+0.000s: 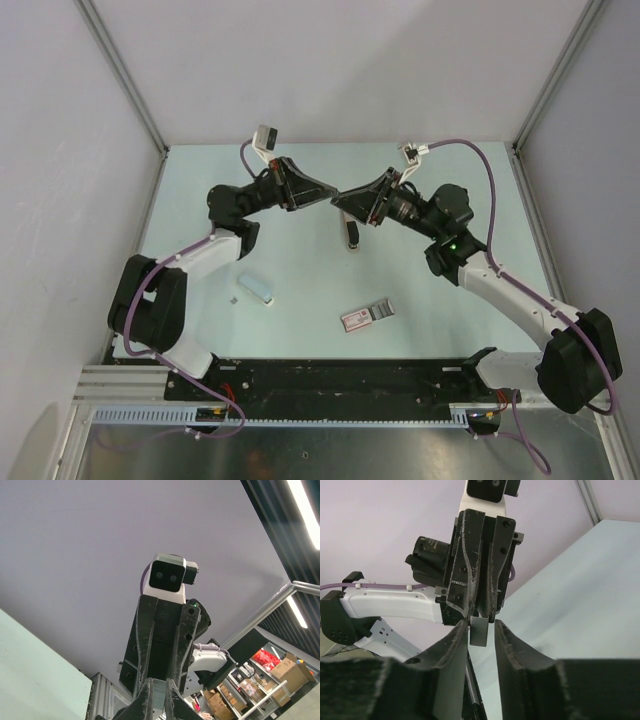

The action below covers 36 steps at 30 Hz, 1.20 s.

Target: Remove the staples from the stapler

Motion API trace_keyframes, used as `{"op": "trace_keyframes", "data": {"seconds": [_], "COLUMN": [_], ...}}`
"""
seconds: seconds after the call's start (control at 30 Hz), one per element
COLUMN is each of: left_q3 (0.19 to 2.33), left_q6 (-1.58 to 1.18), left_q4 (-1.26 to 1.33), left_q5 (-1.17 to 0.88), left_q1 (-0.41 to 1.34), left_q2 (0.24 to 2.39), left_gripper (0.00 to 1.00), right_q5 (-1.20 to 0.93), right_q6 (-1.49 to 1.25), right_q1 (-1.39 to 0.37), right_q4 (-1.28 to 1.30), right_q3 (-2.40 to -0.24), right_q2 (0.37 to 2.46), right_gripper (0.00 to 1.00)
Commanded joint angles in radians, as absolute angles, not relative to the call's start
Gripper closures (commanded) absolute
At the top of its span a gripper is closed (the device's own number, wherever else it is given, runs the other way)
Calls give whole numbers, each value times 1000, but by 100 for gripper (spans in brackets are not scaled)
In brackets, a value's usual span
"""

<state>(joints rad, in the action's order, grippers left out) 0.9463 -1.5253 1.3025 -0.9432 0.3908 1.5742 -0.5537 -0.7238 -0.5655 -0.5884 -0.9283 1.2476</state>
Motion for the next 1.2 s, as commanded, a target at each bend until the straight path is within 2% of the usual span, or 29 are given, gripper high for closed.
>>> {"op": "trace_keyframes", "data": {"seconds": [0.0, 0.2, 0.27, 0.37, 0.43, 0.5, 0.53, 0.57, 0.67, 0.8, 0.97, 1.17], "left_q3": [940, 940, 944, 949, 949, 958, 974, 1004, 1137, 1207, 1201, 1156], "left_q6": [-1495, -1470, -1448, -1391, -1333, -1220, -1139, -1023, -587, -231, 26, 154], "left_q4": [1450, 1440, 1414, 1306, 1213, 1050, 927, 752, 177, -200, -397, -449], "left_q5": [-926, -930, -935, -939, -942, -957, -961, -959, -856, -663, -459, -368], "left_q1": [398, 395, 392, 375, 357, 337, 328, 321, 316, 312, 312, 318], "left_q2": [1534, 1534, 1530, 1520, 1511, 1500, 1494, 1489, 1488, 1491, 1485, 1461], "left_gripper": [98, 97, 90, 70, 48, 18, 9, 5, 1, 1, 1, 0], "right_q5": [-519, -505, -496, -484, -471, -451, -437, -421, -357, -220, -47, 95], "right_q6": [-703, -690, -673, -634, -597, -553, -532, -509, -445, -394, -415, -488], "right_q1": [-570, -569, -568, -561, -554, -547, -546, -547, -560, -628, -717, -805], "right_q4": [-583, -540, -500, -392, -293, -172, -106, -38, 160, 357, 454, 464], "right_q3": [-979, -980, -981, -982, -982, -982, -982, -982, -979, -944, -851, -761], "right_q2": [1252, 1238, 1226, 1199, 1179, 1160, 1152, 1145, 1138, 1134, 1110, 1111], "right_gripper": [72, 92, 96, 100, 100, 100, 100, 100, 100, 100, 100, 100]}}
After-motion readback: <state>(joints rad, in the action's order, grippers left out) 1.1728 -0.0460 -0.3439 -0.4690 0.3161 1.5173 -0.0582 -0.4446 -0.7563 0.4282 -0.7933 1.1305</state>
